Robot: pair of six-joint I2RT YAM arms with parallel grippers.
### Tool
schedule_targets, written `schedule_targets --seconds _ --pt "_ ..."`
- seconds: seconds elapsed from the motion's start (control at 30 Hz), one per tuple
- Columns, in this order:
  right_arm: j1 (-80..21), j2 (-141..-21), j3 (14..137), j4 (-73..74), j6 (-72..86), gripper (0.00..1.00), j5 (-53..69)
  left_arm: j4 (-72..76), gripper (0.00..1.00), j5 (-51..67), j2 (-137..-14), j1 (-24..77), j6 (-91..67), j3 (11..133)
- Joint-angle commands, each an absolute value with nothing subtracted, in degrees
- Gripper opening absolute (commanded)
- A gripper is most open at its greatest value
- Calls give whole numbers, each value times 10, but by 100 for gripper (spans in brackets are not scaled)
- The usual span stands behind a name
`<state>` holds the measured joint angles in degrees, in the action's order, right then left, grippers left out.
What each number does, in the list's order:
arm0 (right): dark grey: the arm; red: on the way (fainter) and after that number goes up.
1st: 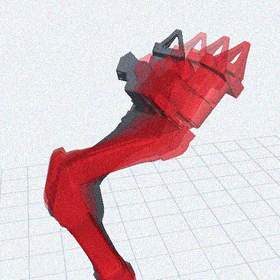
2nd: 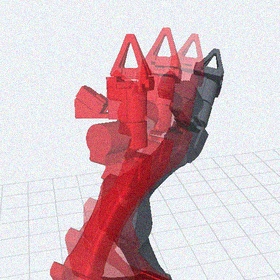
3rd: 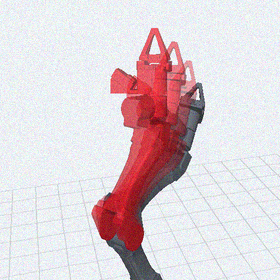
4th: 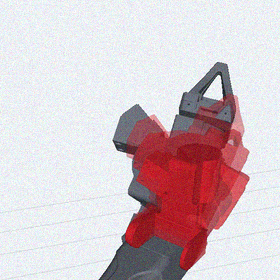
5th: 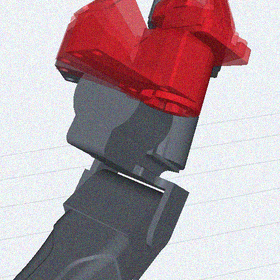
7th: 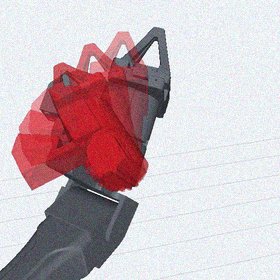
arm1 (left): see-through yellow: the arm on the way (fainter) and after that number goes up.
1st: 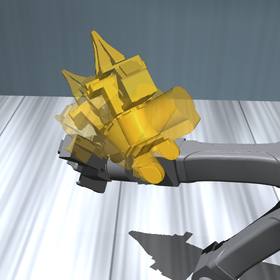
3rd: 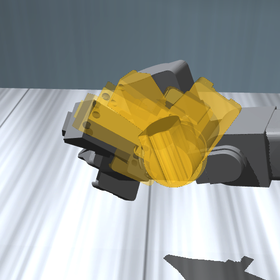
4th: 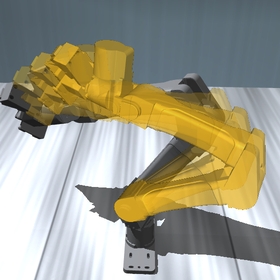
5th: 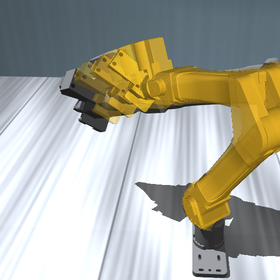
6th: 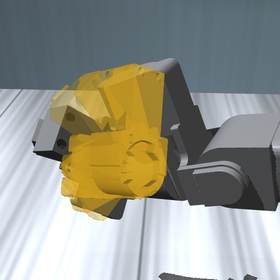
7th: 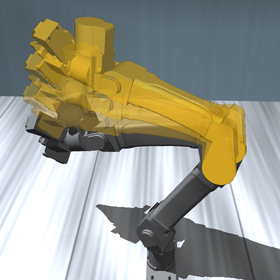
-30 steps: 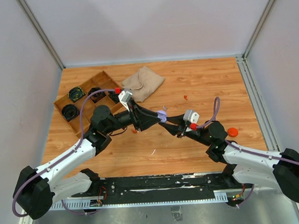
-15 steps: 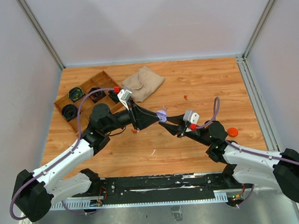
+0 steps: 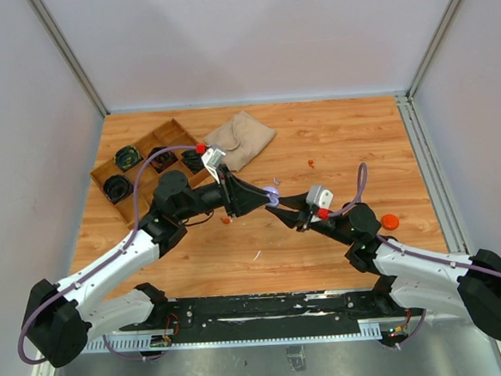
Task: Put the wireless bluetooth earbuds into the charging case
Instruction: Place the earbud in the charging case.
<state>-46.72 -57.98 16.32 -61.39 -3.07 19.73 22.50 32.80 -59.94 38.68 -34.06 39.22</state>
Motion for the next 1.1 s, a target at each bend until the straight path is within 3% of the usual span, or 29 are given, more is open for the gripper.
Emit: schedule_targets --seconds 0.0,0.6,1.07 --pt "-480 -573 181 -614 -44 1 213 228 37 356 -605 399 -330 415" --pt "-479 -567 197 -580 -35 1 243 191 41 399 -624 399 -289 435" --pt "-473 -547 190 -516 -51 1 166 106 49 299 -581 399 -256 455"
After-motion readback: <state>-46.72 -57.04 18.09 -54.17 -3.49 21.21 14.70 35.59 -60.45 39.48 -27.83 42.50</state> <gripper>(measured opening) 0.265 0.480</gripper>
